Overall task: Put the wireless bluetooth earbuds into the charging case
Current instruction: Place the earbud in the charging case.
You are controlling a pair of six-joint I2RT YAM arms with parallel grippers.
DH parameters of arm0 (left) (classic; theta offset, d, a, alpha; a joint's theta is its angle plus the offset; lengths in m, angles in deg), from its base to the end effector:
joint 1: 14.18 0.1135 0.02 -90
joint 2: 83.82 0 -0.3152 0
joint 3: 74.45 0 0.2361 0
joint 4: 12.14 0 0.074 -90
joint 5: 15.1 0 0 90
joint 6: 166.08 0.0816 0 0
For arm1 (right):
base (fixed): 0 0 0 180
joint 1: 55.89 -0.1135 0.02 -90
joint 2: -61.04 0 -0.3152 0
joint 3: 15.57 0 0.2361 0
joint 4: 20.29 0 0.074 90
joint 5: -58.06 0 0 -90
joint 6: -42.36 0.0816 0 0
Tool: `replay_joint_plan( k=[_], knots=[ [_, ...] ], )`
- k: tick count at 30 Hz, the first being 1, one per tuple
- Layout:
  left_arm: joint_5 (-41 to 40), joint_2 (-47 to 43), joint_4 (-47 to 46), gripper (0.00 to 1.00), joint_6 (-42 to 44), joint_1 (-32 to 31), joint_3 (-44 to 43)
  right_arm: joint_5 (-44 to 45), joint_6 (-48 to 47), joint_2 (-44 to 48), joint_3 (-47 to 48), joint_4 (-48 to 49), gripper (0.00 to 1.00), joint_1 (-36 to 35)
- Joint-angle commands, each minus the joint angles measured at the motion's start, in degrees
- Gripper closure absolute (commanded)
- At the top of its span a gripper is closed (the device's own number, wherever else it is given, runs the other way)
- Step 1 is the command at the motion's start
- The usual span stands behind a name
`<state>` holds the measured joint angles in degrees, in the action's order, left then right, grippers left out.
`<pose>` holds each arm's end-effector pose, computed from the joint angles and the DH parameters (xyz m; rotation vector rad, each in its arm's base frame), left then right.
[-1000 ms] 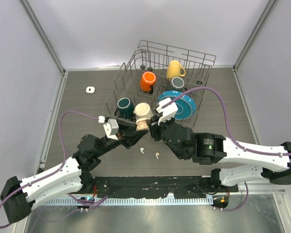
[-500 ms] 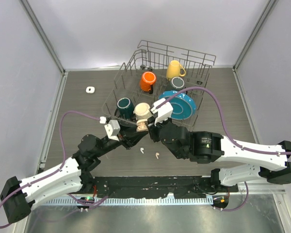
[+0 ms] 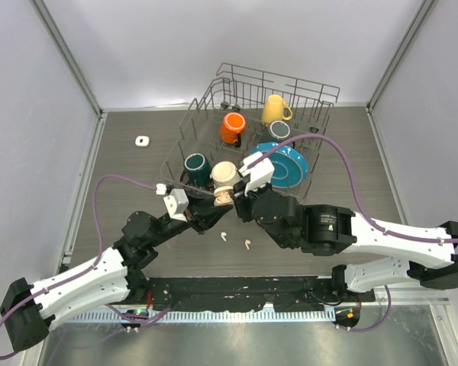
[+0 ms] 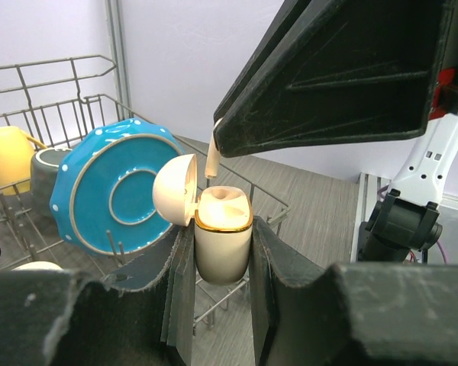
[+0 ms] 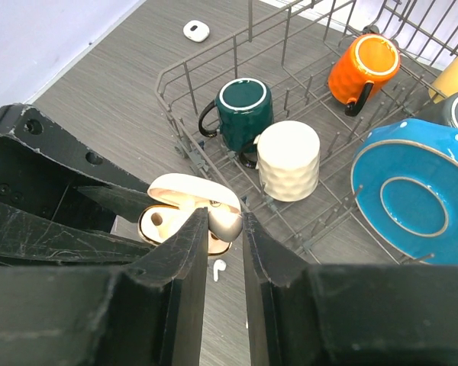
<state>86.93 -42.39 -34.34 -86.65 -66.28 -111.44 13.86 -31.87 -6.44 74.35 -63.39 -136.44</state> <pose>0.0883 -0.1411 0.3507 0.6509 1.1752 -1.0672 0.0971 0.2271 0.4486 -0.5100 1.7667 0.4122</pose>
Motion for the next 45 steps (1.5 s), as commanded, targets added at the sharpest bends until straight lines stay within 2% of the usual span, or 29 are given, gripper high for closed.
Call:
replay_joint_plan(
  k=[1, 13, 34, 42, 45],
  knots=[
    [-0.17, -0.3, -2.01, 1.0, 1.69, 0.15, -0.77, -1.06, 0.05, 1.57, 3.11, 1.05, 0.99, -0.13],
    [-0.96, -0.47, -2.1, 1.0, 1.95, 0.15, -0.94, -2.47, 1.81, -0.54, 4.17, -3.78, 0.99, -0.13],
    [-1.05, -0.74, -2.45, 1.0, 2.39, 0.06, -1.64, -3.17, 1.1, -3.26, 5.57, -5.54, 0.99, -0.13],
    [-1.31, 0.32, -3.59, 1.0, 2.22, 0.06, -1.91, -5.02, 1.46, -4.59, 6.36, -6.25, 0.89, -0.13],
    [-1.75, 0.06, -3.77, 1.0, 2.22, 0.06, -1.65, -4.49, 1.63, -3.62, 6.19, -5.72, 0.77, -0.04]
  ],
)
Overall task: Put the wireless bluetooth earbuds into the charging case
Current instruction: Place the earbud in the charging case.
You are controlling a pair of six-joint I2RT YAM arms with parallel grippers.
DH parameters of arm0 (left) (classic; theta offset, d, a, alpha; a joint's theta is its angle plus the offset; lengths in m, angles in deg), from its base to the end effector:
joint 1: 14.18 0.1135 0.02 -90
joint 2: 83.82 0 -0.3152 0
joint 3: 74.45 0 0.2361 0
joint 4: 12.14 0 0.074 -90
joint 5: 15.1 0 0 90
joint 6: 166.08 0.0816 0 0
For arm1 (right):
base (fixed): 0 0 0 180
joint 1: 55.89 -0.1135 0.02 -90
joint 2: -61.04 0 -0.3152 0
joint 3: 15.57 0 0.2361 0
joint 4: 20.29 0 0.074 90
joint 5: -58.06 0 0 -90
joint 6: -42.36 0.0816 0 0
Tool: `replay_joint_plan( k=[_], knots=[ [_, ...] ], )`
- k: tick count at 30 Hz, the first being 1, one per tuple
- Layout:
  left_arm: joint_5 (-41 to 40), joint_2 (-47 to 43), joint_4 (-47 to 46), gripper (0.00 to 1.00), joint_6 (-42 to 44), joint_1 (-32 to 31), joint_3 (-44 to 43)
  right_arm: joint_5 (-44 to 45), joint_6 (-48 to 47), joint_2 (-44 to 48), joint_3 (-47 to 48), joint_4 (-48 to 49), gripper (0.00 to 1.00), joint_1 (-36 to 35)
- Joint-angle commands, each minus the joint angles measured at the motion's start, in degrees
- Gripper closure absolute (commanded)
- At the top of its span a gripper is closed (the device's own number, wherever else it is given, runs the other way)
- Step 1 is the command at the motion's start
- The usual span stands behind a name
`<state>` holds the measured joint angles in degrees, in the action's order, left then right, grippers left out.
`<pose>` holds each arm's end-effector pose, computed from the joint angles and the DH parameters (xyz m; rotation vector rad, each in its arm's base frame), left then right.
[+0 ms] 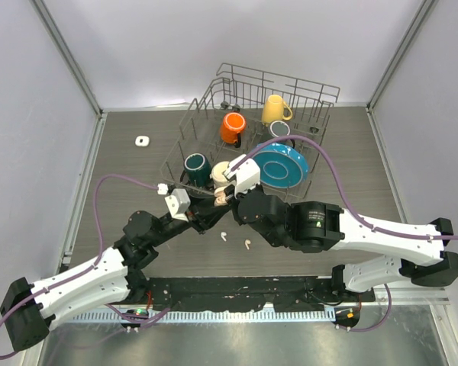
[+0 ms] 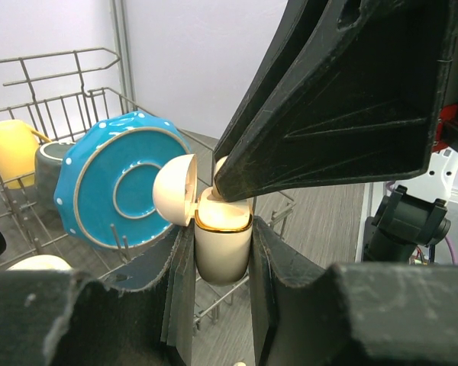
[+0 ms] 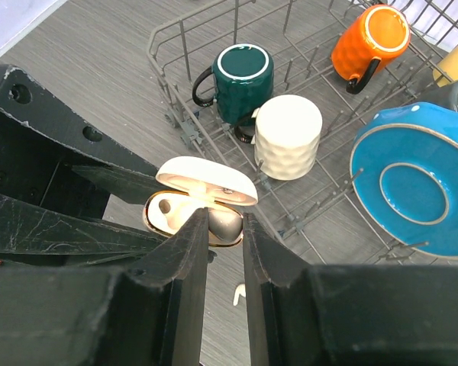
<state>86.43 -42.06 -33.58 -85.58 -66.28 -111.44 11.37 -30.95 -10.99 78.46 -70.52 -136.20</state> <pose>0.0901 -0.1423 0.3480 0.6596 1.1887 -1.0434 0.0988 0.2461 0.4387 -0.6133 1.8382 0.3486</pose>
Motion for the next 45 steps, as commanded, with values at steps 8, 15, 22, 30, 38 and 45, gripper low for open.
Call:
replay_joint_plan(
  k=[8, 15, 22, 30, 38, 45],
  knots=[
    [-1.77, -0.71, -4.71, 1.0, 0.8, 0.07, -0.94, -2.26, 1.68, 6.63, -0.12, 7.11, 0.47, 0.07],
    [-1.6, -0.36, -5.58, 1.0, 0.18, 0.06, -0.94, -3.58, 2.12, 9.98, -0.38, 8.7, 0.36, 1.47],
    [-2.21, -1.5, -8.74, 1.0, -0.78, 0.06, -0.15, -5.85, 10.01, 12.0, -1.61, 7.21, 0.33, 7.07],
    [-2.3, -0.8, -10.77, 1.0, -0.61, 0.06, -1.38, -37.84, 26.02, 17.97, -10.66, 12.47, 0.14, 23.71],
    [-1.25, 1.48, -12.79, 1.0, -1.58, 0.07, -2.17, -49.71, 31.03, 15.25, -12.68, 19.76, 0.13, 24.33],
    [-1.07, 1.49, -12.97, 1.0, -1.75, 0.06, -2.79, -50.52, 33.41, 13.23, -14.79, 21.88, 0.13, 25.12]
  ],
)
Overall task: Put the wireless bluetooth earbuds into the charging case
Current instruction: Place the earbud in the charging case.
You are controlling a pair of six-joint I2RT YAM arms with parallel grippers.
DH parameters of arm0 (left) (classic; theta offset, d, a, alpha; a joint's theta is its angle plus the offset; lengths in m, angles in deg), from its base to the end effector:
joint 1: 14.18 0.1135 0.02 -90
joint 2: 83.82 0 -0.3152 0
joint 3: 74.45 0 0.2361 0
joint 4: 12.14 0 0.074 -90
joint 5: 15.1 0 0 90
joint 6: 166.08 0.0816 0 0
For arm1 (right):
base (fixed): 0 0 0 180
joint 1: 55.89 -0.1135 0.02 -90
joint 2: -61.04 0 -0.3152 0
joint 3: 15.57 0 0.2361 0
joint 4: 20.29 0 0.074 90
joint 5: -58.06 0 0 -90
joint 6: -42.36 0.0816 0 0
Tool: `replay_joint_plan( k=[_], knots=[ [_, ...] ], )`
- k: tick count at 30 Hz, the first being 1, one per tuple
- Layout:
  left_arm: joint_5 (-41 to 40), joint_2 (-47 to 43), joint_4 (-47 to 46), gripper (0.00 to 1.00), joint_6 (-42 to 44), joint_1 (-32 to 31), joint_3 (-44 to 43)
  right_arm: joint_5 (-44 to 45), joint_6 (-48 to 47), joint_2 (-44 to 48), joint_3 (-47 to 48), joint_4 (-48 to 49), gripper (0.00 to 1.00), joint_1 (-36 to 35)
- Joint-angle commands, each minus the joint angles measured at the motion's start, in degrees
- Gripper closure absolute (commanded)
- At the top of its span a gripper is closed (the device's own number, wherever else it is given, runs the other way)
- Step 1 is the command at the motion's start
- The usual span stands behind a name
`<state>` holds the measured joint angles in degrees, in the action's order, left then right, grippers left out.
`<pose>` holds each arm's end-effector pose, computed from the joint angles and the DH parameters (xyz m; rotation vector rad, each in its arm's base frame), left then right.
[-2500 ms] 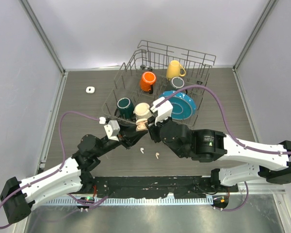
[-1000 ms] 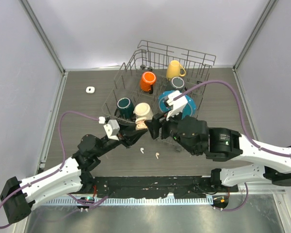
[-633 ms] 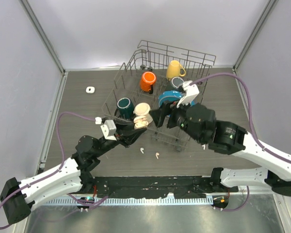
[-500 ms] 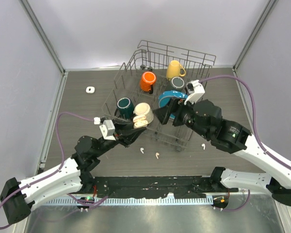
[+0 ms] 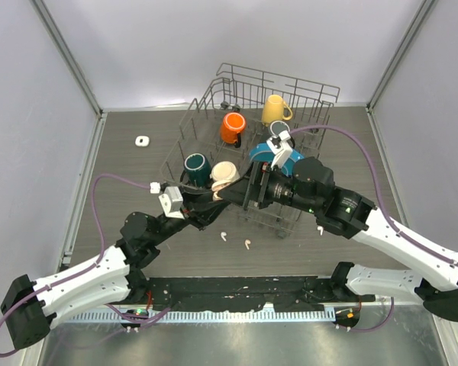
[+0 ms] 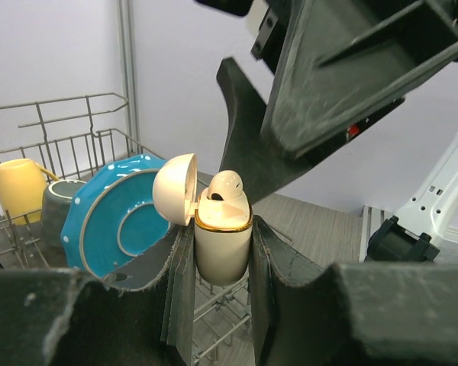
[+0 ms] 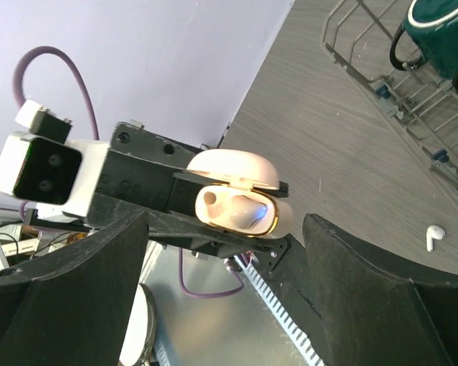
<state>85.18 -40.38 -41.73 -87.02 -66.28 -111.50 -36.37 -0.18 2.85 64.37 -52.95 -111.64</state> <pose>0.0915 -0.1412 0.3647 0.5892 1.0920 -1.0690 0.1218 0.1901 0.4394 -0.2057 1.9656 1.3257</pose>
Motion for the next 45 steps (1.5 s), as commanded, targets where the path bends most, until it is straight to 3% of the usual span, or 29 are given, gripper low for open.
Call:
replay_joint_plan(
  k=[1, 9, 19, 30, 45],
  knots=[
    [0.18, -0.2, -4.82, 1.0, -0.31, 0.06, -2.63, -2.87, 2.81, -0.69, -1.05, 4.75, 0.13, 0.72],
    [0.53, 0.06, -4.73, 1.0, -0.57, 0.06, -2.98, -4.44, 5.44, -1.04, -3.95, 7.38, 0.14, 2.57],
    [0.62, 1.12, -4.82, 1.0, -0.66, 0.15, -3.42, -8.67, 7.38, -1.48, -6.23, 11.78, 0.36, 4.06],
    [0.0, 2.09, -5.61, 1.0, -0.49, 0.15, -3.34, -13.5, 7.82, -2.54, -6.15, 12.84, 0.38, 4.24],
    [0.26, 2.09, -4.99, 1.0, -0.66, 0.06, -3.16, -14.56, 6.77, -3.77, -5.97, 13.45, 0.69, 4.24]
  ],
)
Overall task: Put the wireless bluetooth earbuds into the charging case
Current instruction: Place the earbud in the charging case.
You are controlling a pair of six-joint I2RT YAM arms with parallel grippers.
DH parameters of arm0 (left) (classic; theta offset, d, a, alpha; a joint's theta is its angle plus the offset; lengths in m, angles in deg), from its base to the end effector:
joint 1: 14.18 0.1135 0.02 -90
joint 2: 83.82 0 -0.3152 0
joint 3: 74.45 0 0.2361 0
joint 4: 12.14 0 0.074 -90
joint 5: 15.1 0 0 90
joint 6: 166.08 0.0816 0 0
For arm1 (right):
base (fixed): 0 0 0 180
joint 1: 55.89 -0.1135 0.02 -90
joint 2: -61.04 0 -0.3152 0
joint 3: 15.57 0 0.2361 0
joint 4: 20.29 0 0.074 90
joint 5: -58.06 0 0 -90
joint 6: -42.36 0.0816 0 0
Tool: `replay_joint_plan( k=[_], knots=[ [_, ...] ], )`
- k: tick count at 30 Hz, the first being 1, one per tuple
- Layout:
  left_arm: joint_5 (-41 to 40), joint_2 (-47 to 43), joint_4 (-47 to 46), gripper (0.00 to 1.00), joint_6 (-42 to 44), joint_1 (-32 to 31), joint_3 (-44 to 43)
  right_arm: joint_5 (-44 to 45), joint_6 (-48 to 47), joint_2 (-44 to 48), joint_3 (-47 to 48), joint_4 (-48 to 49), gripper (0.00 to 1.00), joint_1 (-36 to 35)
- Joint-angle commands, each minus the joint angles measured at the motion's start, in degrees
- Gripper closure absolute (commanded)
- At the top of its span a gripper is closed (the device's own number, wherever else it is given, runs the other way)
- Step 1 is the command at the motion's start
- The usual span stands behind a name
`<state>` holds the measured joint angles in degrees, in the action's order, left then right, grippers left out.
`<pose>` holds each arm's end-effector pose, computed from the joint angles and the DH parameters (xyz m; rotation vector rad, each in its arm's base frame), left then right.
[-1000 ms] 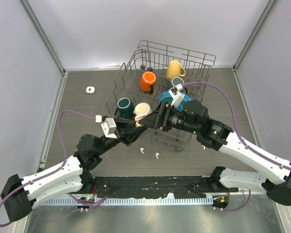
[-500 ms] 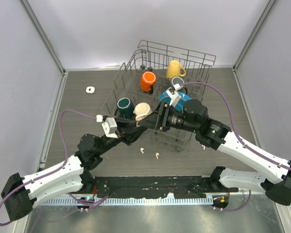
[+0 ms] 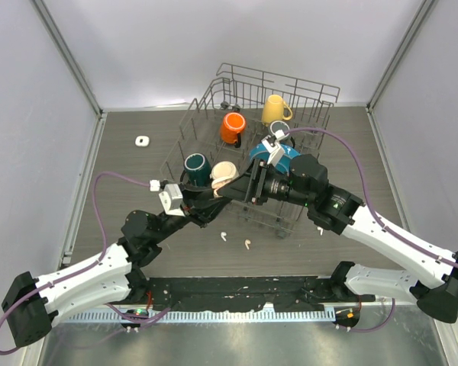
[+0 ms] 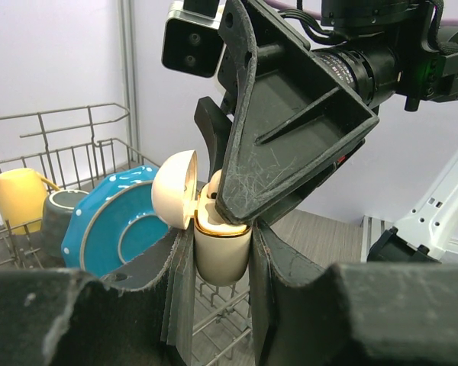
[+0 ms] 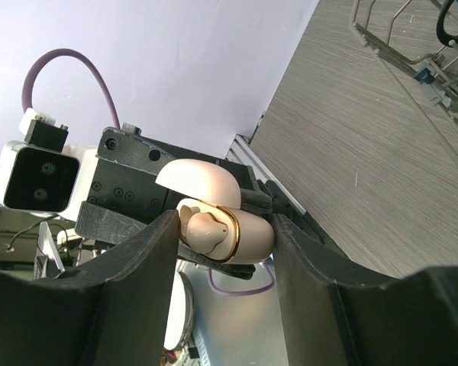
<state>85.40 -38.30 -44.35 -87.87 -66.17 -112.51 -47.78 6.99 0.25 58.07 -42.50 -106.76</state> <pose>0.0950 -0.1457 0.3723 0.5753 1.0699 -1.0862 0.1385 0.2055 0.4163 -0.1704 2.0070 1.5197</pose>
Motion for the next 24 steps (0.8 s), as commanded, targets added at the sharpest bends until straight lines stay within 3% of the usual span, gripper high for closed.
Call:
replay_joint_plan(
  k=[1, 8, 24],
  knots=[
    [0.04, 0.1, -2.37, 1.0, 0.19, -0.04, -2.16, -3.32, -0.49, -1.25, 0.5, 3.0, 0.7, -0.54],
    [-0.39, 0.1, -2.46, 1.0, 0.01, -0.04, -2.24, -4.64, -1.19, -2.75, 1.03, 2.92, 0.83, -0.54],
    [-2.5, -0.69, -2.11, 0.92, -0.78, -0.04, -1.8, -4.64, -3.04, -4.42, 2.35, 0.54, 0.86, -0.54]
  ],
)
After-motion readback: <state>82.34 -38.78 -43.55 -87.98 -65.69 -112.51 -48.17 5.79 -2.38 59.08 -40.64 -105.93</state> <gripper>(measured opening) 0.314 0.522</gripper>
